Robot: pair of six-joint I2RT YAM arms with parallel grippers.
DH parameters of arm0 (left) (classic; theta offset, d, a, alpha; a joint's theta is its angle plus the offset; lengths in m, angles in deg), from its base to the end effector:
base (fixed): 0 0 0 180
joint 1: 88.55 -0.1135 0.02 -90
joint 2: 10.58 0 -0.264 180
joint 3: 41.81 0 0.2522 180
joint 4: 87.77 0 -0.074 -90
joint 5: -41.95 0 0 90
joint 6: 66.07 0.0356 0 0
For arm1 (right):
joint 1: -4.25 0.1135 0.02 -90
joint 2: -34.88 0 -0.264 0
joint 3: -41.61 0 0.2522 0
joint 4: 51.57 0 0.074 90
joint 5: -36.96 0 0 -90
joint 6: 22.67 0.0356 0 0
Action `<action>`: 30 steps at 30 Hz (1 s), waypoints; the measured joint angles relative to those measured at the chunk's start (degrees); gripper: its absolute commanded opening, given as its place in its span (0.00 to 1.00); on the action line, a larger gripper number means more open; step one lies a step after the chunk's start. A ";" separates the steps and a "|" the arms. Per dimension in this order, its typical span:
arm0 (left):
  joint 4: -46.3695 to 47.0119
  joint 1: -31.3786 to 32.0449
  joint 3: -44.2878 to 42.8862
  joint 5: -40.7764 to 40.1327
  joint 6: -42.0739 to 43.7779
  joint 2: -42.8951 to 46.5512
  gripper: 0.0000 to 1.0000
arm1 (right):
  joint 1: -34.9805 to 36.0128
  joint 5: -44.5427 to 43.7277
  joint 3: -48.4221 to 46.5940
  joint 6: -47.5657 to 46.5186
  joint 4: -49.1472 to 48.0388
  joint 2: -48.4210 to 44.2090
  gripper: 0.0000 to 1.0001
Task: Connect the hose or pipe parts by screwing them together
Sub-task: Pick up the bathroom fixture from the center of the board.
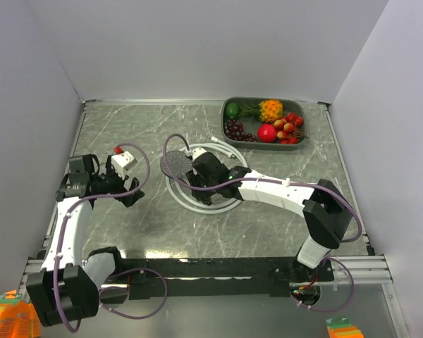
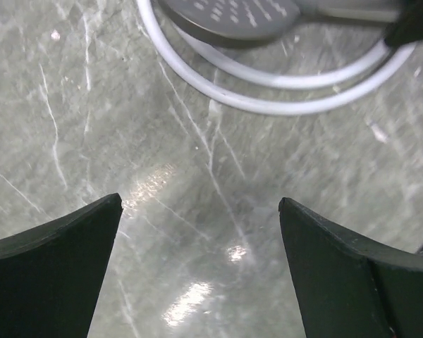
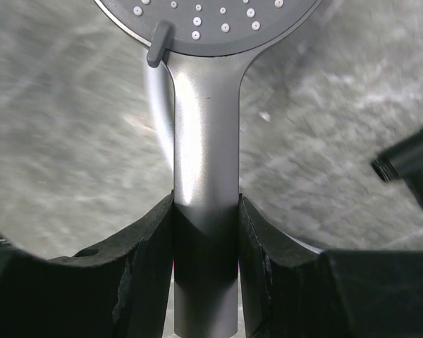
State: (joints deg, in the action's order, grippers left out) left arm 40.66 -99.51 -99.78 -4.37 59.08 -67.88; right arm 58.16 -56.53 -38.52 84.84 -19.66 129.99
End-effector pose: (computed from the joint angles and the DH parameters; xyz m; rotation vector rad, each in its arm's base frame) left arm 0.1936 0.0125 0.2612 0.7634 2.0755 -0.5029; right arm 0.2150 0.2913 0.2313 -0.7371 2.3364 0.5042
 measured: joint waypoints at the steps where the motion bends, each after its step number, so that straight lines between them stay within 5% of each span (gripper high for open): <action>1: 0.46 0.28 1.25 -0.04 2.25 1.16 0.99 | 0.15 0.37 -0.57 0.00 0.04 -0.22 0.00; 6: 2.95 0.94 2.99 0.07 7.21 3.91 0.99 | 1.68 1.51 -2.49 0.04 0.81 -0.35 0.00; 21: 10.49 0.83 2.97 2.49 2.16 3.06 0.99 | 4.98 2.34 -6.80 0.90 4.24 -0.28 0.00; 30: -7.82 -7.89 -10.40 25.53 -0.61 -20.70 0.99 | 5.75 -0.35 -5.92 1.64 3.56 -0.28 0.00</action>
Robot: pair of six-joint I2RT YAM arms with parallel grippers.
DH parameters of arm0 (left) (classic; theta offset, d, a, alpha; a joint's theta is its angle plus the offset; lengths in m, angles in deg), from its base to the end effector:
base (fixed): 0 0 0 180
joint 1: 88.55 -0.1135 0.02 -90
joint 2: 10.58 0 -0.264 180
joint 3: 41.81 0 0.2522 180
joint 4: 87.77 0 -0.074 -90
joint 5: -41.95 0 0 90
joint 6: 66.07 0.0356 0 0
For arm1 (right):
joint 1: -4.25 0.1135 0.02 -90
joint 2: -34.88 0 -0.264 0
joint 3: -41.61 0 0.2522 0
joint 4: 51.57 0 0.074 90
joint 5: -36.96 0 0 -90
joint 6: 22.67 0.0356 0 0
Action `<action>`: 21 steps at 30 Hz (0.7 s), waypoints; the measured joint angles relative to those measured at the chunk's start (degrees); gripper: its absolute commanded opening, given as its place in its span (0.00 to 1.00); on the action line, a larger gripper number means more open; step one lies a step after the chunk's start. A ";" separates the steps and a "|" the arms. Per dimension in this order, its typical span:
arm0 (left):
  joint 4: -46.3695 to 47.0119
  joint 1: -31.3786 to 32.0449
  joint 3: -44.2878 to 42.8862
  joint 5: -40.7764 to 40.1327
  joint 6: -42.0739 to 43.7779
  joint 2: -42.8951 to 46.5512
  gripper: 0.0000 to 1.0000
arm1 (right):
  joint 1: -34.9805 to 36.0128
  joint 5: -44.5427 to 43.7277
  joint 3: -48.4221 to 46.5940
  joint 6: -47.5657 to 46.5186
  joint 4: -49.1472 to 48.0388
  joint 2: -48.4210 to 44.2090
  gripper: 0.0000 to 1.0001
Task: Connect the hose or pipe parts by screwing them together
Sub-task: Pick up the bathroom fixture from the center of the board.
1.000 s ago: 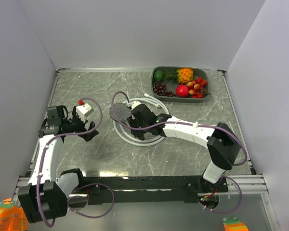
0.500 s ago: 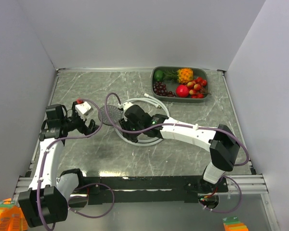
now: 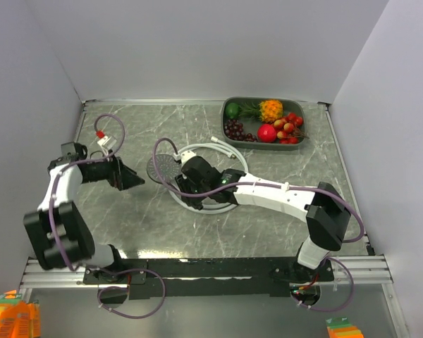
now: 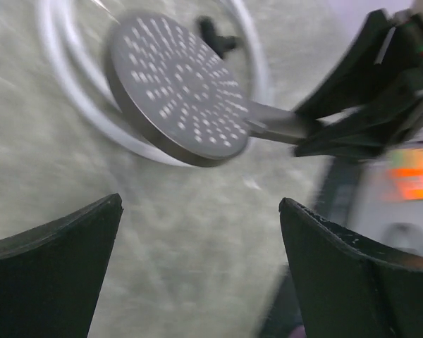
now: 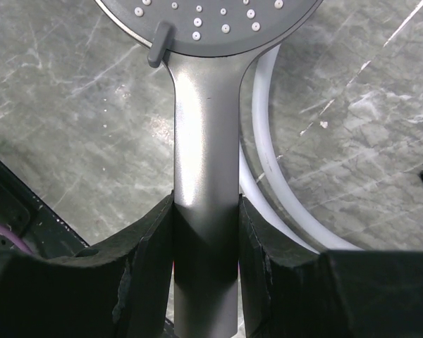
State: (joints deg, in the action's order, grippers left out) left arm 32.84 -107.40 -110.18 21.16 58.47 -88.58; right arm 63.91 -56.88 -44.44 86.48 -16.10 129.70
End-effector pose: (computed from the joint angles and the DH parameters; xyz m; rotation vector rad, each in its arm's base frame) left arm 0.2424 0.0476 0.2486 0.5424 2.0068 -1.0996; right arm 0.1889 0.3180 0.2617 -0.8058 2.2825 0.5857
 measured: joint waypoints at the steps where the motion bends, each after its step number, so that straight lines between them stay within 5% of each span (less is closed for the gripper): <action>1: -3.34 -0.50 -0.13 1.92 1.18 -2.43 1.00 | 0.26 -0.28 0.00 0.11 -0.04 0.00 0.00; 7: -21.70 -1.64 -4.79 7.96 12.63 -13.35 0.99 | 1.33 -1.42 0.00 0.61 -1.44 0.00 0.00; 14: -28.52 -2.23 -13.31 9.57 18.08 -15.78 1.00 | 1.51 -2.86 2.19 0.98 -2.89 -0.57 0.00; 18: -11.32 -1.88 -13.55 5.53 5.97 -7.54 0.99 | 1.49 -2.97 5.46 1.25 -2.47 -1.73 0.00; 21: 13.35 2.08 -2.05 -7.58 0.02 9.07 0.99 | 1.49 -2.62 5.90 1.36 -1.68 -1.84 0.00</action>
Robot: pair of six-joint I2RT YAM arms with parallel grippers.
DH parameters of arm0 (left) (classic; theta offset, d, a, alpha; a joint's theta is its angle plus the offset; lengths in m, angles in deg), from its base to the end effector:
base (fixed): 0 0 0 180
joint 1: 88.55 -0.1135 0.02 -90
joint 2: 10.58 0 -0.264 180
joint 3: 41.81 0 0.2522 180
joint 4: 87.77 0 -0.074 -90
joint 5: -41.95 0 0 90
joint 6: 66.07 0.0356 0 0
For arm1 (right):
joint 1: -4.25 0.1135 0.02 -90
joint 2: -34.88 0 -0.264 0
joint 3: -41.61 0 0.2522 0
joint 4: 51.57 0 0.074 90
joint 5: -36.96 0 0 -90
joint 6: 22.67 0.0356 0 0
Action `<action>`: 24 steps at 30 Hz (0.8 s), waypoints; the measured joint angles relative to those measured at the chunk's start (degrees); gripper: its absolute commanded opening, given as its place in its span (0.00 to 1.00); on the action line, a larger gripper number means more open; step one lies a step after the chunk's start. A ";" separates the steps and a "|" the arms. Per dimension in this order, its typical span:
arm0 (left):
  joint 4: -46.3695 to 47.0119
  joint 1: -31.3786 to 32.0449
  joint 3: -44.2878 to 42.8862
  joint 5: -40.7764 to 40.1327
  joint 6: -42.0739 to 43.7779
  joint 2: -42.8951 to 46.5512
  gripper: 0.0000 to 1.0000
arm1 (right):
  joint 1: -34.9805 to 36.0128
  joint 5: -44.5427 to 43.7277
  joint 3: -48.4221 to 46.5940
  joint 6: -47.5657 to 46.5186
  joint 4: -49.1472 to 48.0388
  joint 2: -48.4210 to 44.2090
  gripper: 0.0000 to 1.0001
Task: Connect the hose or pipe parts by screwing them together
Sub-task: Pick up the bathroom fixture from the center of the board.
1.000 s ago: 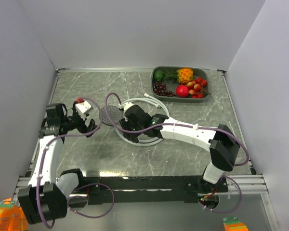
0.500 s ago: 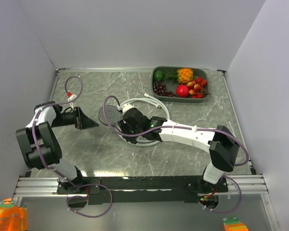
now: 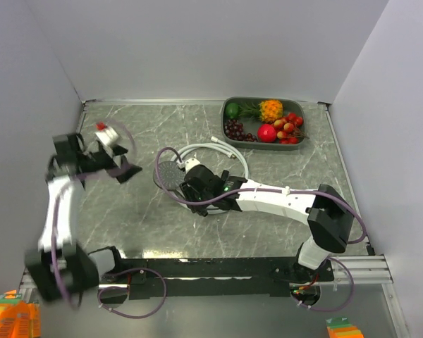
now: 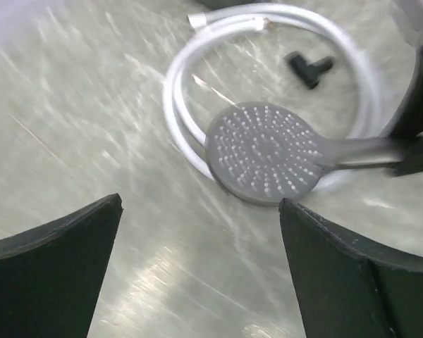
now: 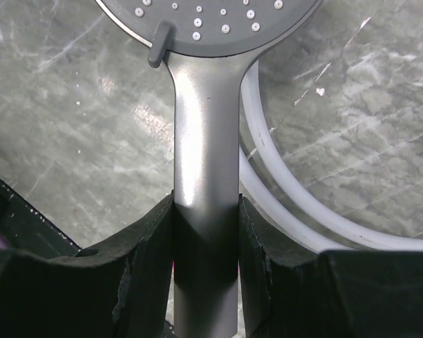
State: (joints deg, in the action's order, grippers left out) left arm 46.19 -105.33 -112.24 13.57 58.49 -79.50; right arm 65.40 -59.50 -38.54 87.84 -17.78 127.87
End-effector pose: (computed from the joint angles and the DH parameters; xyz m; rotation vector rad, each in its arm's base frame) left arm 0.2407 0.0399 0.3027 0.7677 1.8157 -0.6808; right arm 0.1747 0.3088 0.2416 -0.7981 2.3132 0.5316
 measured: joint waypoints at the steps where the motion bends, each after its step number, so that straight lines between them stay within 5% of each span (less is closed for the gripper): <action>1: 4.92 1.99 3.93 -2.89 -0.07 4.85 1.00 | 0.00 0.09 0.00 -0.02 0.13 0.00 0.00; 5: 25.86 5.99 18.34 -9.33 4.15 16.79 0.99 | -0.02 0.90 -0.24 -0.66 0.57 0.00 0.00; 9: 27.93 3.96 19.52 -9.84 12.26 11.76 1.00 | -0.61 2.29 -0.42 -1.51 0.61 0.00 0.00; 13: 26.45 2.16 20.11 -8.46 11.72 11.72 0.99 | -1.62 3.04 -0.42 -1.95 0.57 -0.02 0.00; 20: 21.75 -2.23 11.04 3.69 -11.02 0.66 0.99 | -2.19 2.47 -0.35 -1.90 -0.37 -0.11 0.00; 24: 32.46 -4.37 18.32 7.78 -32.70 -1.25 0.99 | -2.16 1.03 -0.35 -1.73 -1.55 -0.02 0.00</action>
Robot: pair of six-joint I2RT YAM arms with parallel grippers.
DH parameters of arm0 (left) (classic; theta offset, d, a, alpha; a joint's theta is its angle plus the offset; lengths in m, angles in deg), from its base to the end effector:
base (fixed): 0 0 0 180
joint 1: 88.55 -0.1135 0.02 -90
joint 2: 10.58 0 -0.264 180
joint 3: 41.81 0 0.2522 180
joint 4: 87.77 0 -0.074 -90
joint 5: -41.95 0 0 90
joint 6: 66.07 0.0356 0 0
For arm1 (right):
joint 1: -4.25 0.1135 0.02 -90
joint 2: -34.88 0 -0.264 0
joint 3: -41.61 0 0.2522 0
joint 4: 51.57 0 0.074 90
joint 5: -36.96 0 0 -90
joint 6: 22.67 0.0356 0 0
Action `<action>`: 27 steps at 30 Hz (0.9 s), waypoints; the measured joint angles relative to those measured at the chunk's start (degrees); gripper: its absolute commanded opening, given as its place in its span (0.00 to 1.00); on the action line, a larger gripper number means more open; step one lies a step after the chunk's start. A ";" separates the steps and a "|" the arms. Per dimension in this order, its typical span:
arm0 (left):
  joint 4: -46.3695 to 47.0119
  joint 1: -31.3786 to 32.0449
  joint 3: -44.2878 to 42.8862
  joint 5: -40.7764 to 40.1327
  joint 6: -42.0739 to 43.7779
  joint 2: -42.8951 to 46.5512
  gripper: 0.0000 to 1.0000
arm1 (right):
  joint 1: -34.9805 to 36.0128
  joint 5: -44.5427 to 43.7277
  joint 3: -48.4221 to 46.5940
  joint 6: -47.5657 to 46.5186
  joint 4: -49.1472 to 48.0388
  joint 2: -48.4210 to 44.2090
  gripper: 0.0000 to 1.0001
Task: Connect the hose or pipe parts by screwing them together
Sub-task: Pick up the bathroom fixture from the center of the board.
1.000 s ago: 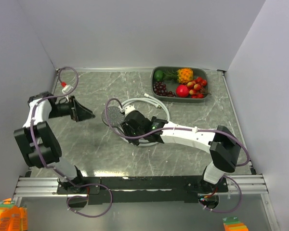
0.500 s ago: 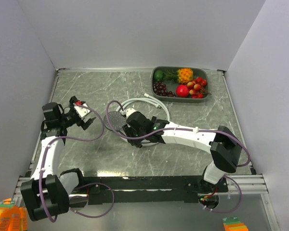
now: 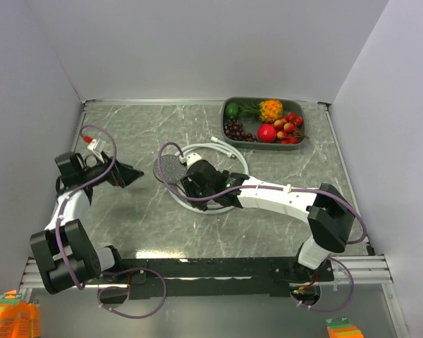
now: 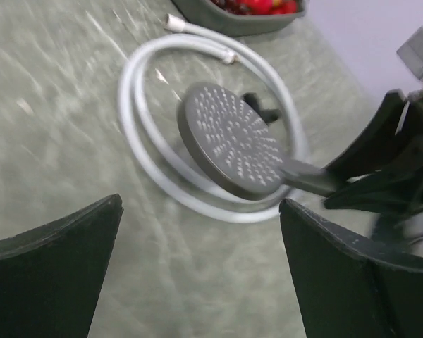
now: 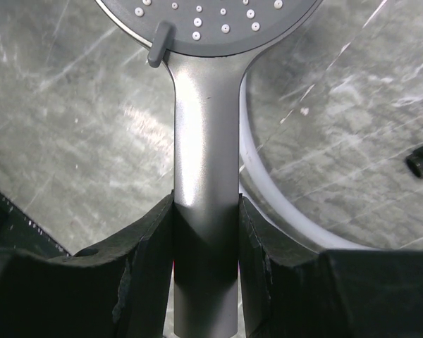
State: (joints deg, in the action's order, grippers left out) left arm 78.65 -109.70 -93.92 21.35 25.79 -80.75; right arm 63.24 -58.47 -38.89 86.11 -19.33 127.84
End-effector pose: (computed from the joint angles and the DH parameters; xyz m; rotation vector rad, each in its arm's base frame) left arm 0.2395 0.0569 0.2383 0.3722 1.8303 -0.9880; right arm 0.1872 0.3048 0.2458 -0.7852 2.2840 0.5434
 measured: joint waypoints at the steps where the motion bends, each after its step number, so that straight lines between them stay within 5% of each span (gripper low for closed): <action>1: 3.69 -0.52 3.08 0.26 -6.25 0.11 0.99 | 0.00 -0.55 0.02 0.02 -0.39 0.00 0.00; 15: 46.42 -1.81 15.50 -0.24 -61.86 -11.54 0.99 | 1.38 -5.07 -3.50 -0.57 -3.54 5.53 0.00; 20: 55.58 -1.57 15.67 -0.04 -70.29 -16.11 0.97 | 2.58 -5.03 -8.17 -0.66 -3.28 8.81 0.00; 27: 56.13 0.04 14.97 1.33 -70.07 -20.59 0.91 | 4.26 -5.05 -16.37 -0.59 -2.01 13.79 0.00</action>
State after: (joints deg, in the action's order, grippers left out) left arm 134.78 -109.65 -78.95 22.69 -44.28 -101.34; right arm 67.50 -63.52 -55.26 85.52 -21.34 141.64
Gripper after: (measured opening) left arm 0.953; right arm 0.427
